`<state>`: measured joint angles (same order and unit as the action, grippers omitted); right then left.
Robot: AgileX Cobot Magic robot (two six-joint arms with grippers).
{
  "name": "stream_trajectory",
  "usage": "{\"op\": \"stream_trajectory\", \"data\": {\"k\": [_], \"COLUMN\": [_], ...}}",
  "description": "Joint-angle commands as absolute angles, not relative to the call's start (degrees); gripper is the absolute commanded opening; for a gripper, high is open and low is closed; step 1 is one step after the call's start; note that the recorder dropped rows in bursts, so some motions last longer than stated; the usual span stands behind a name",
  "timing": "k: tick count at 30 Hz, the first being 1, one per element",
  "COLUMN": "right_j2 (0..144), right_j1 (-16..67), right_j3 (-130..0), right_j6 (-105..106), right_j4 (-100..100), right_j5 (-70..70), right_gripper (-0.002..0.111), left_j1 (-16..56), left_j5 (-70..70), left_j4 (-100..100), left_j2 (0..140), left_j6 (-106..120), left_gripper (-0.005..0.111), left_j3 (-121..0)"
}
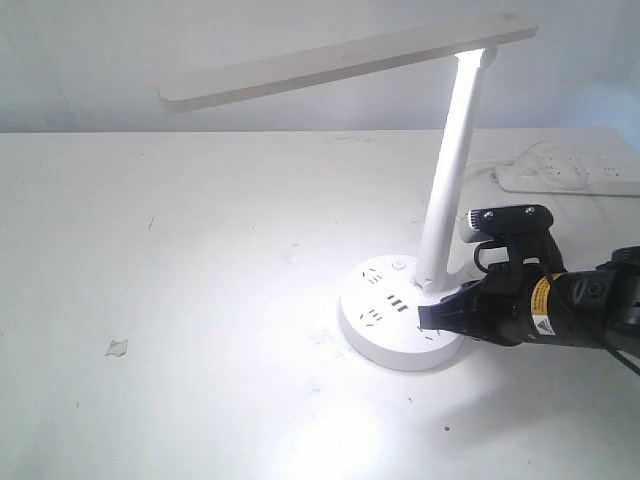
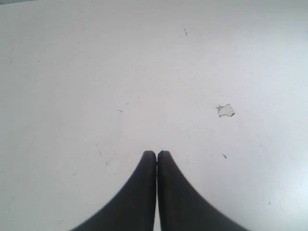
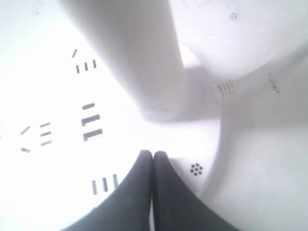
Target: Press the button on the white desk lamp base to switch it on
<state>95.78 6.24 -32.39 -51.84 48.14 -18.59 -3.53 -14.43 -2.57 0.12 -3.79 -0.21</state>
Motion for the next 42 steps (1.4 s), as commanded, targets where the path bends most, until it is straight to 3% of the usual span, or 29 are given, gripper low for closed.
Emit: {"op": "stream_trajectory", "data": {"k": [1, 11, 19, 25, 30, 35, 39, 42], "right_j2": [96.06, 95.44, 84.07, 63.37, 37.92, 12.61, 0.0, 0.0], "right_j1": [6.21, 6.21, 6.21, 6.21, 6.21, 6.21, 6.21, 6.44], "right_j3": [-31.93, -31.6, -25.38, -16.7, -13.27, -13.27, -13.27, -13.8], "right_j6": [-51.17, -51.17, -47.53, -39.61, -39.02, -38.75, -38.75, -39.31], "right_j4": [48.12, 48.25, 47.96, 43.37, 38.38, 37.97, 37.97, 38.1], "right_j5": [-20.33, -21.61, -26.78, -25.47, -30.95, -25.22, -14.79, -12.6], "right_gripper": [0.0, 0.0, 0.0, 0.0, 0.0, 0.0, 0.0, 0.0], "left_j1": [-3.29, -3.29, -3.29, -3.29, -3.29, -3.29, -3.29, -3.29], "left_j5": [-14.39, -14.39, -14.39, -14.39, -14.39, -14.39, -14.39, -14.37], "left_j4": [-2.28, -2.28, -2.28, -2.28, -2.28, -2.28, -2.28, -2.37], "left_j2": [0.0, 0.0, 0.0, 0.0, 0.0, 0.0, 0.0, 0.0], "left_j6": [-3.66, -3.66, -3.66, -3.66, -3.66, -3.66, -3.66, -3.66], "left_gripper": [0.0, 0.0, 0.0, 0.0, 0.0, 0.0, 0.0, 0.0], "left_j3": [0.0, 0.0, 0.0, 0.0, 0.0, 0.0, 0.0, 0.0]}}
